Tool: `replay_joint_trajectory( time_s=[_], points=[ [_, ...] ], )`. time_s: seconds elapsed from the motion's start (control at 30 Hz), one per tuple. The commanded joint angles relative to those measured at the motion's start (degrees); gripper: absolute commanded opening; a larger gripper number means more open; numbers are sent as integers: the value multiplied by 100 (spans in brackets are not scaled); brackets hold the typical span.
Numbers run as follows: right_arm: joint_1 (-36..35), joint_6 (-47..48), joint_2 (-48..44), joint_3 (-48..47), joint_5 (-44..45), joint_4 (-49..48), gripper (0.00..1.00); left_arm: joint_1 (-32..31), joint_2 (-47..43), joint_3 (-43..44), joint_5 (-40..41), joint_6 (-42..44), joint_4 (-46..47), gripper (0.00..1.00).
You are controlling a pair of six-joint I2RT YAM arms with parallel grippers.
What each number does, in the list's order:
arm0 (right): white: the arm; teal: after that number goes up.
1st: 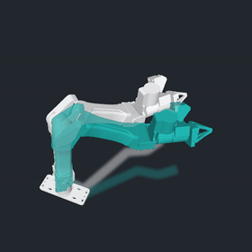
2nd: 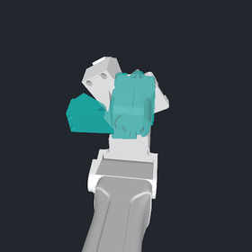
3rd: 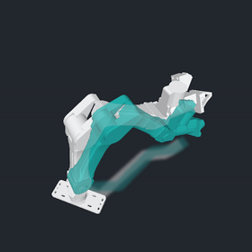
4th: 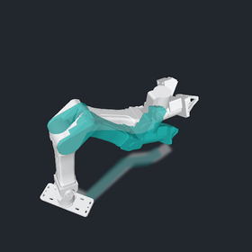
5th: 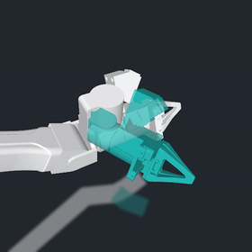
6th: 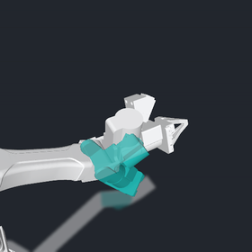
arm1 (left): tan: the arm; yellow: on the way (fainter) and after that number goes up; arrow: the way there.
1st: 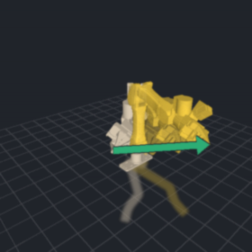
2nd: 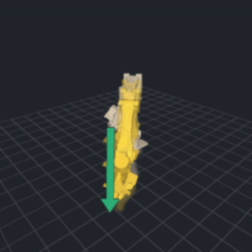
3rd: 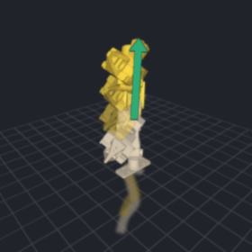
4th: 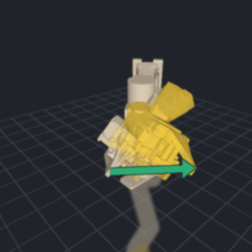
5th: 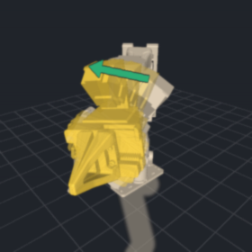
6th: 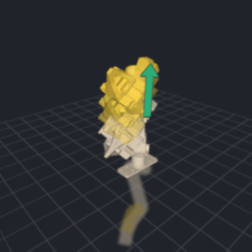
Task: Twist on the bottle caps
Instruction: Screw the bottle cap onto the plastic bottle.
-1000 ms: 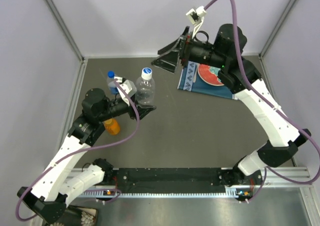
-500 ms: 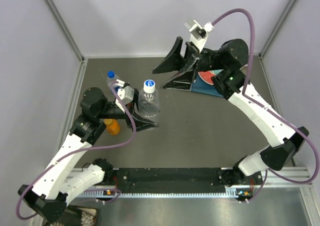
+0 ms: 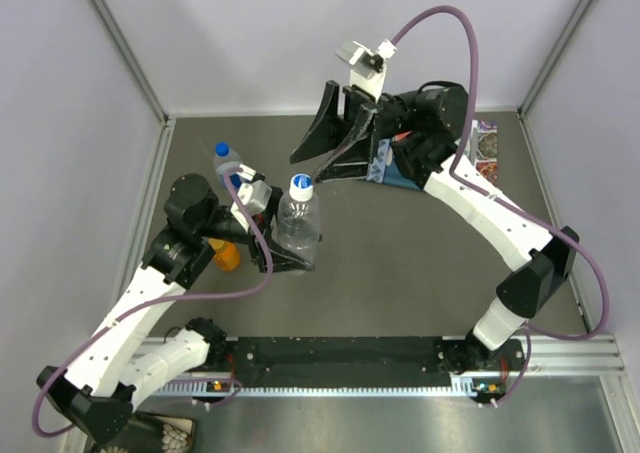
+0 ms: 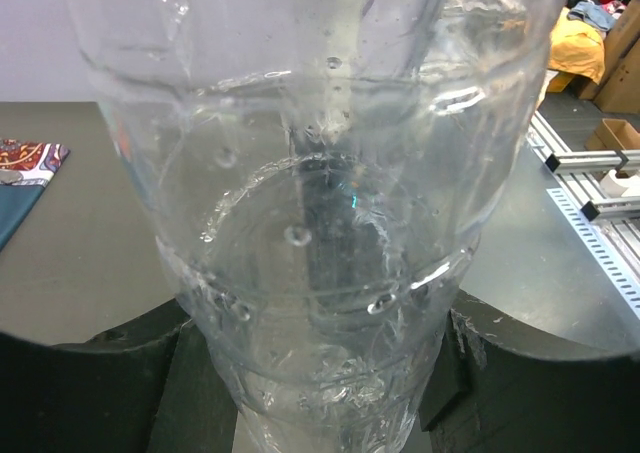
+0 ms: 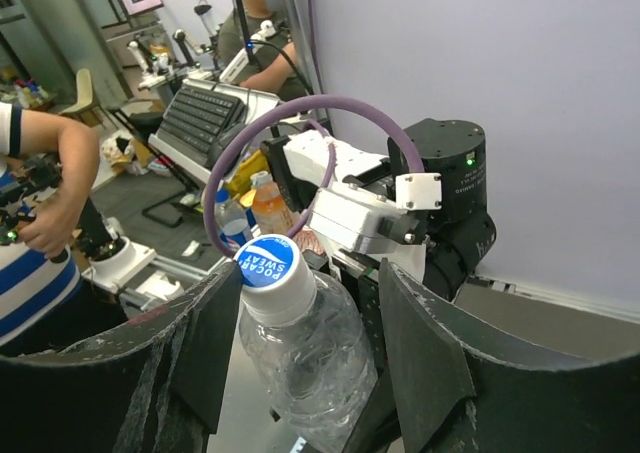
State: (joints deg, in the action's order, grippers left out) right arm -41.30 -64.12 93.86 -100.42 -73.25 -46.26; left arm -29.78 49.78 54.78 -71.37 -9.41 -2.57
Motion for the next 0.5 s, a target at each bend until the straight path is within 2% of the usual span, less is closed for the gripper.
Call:
replay_joint_trajectory(
  time_s=[0.0, 0.2, 0.3, 0.43, 0.47],
  points=[
    [-185, 57, -61, -329, -224, -164, 58, -28, -3, 191, -61, 53, 283, 0],
    [-361, 92, -132, -197, -312, -269, 59, -28, -30, 147, 36, 62, 142, 0],
    [-423, 84, -132, -162, -356, -287, 55, -19, -39, 147, 97, 62, 134, 0],
    [-432, -83, -132, -136, -348, -498, 39, -19, -65, 129, 150, 53, 134, 0],
    [-432, -75, -132, -136, -347, -489, 28, -19, -65, 129, 176, 53, 134, 0]
  ],
)
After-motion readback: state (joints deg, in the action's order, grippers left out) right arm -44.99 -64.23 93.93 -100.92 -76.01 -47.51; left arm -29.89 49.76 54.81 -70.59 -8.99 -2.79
